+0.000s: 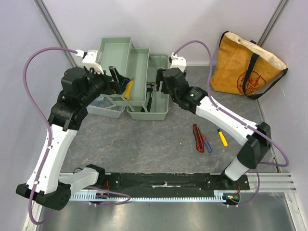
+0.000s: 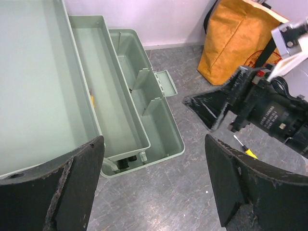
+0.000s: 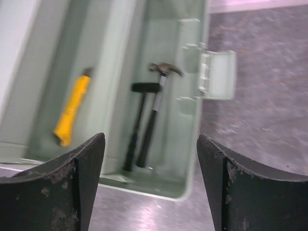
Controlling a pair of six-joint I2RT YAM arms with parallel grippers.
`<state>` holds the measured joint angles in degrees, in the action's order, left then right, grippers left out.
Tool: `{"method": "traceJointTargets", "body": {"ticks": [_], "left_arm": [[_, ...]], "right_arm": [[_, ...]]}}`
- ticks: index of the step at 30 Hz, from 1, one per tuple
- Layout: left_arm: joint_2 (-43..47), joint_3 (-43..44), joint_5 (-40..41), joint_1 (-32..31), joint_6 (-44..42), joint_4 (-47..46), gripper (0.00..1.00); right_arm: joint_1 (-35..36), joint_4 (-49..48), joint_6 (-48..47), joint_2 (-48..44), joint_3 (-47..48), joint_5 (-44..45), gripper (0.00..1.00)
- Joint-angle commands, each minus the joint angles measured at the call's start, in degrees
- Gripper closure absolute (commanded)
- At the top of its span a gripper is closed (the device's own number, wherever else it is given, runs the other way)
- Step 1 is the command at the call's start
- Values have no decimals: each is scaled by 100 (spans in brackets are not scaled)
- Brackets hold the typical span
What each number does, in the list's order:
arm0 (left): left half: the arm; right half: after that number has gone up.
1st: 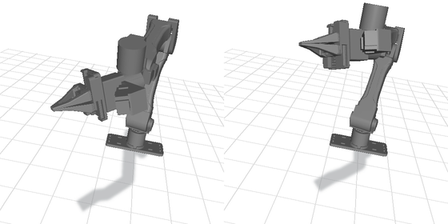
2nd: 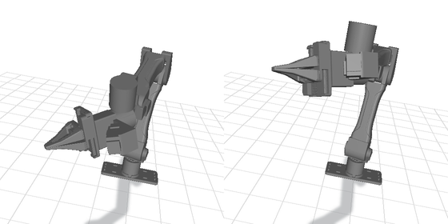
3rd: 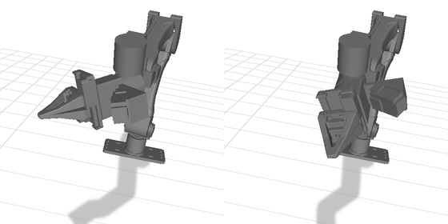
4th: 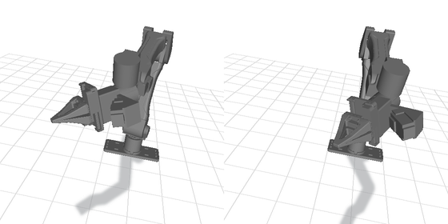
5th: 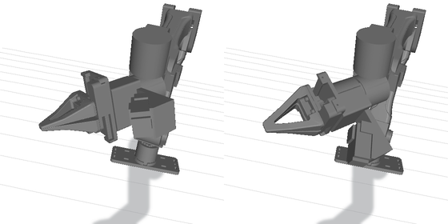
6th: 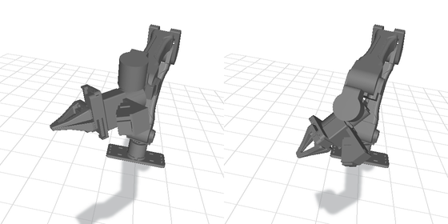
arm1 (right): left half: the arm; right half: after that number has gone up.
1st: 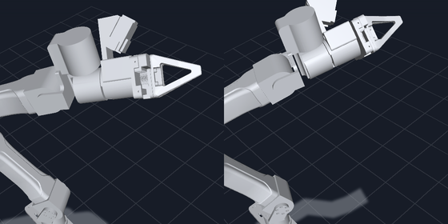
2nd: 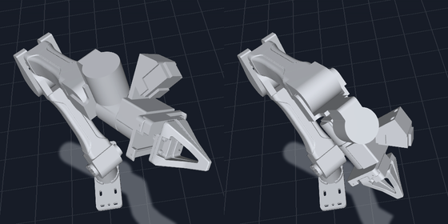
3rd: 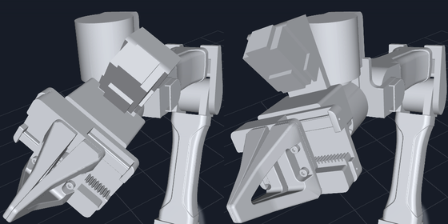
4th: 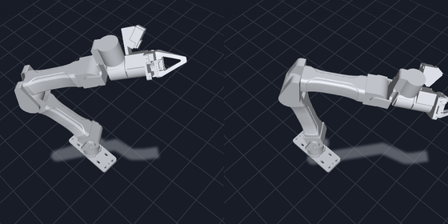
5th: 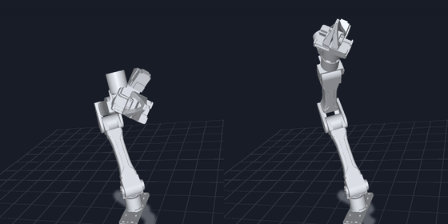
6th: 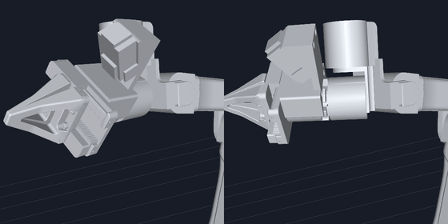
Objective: Pack the tool kit
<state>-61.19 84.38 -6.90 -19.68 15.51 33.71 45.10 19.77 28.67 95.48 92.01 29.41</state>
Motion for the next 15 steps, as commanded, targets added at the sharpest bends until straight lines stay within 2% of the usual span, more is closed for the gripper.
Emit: {"method": "traceJointTargets", "body": {"ticks": [1,6,12,15], "left_arm": [[-139,158,-356,8,-4,-234,10],[-376,140,-848,8,-74,-321,1],[-552,123,-980,8,-118,-436,1],[-543,123,-937,8,-232,-506,1]], "right_arm": [[-247,369,-265,-731,-867,399,13],[-546,1141,-388,-1189,-1614,206,10],[-810,2162,174,-1488,-2651,-137,26],[-819,2391,481,-1673,-3100,-295,30]]}}
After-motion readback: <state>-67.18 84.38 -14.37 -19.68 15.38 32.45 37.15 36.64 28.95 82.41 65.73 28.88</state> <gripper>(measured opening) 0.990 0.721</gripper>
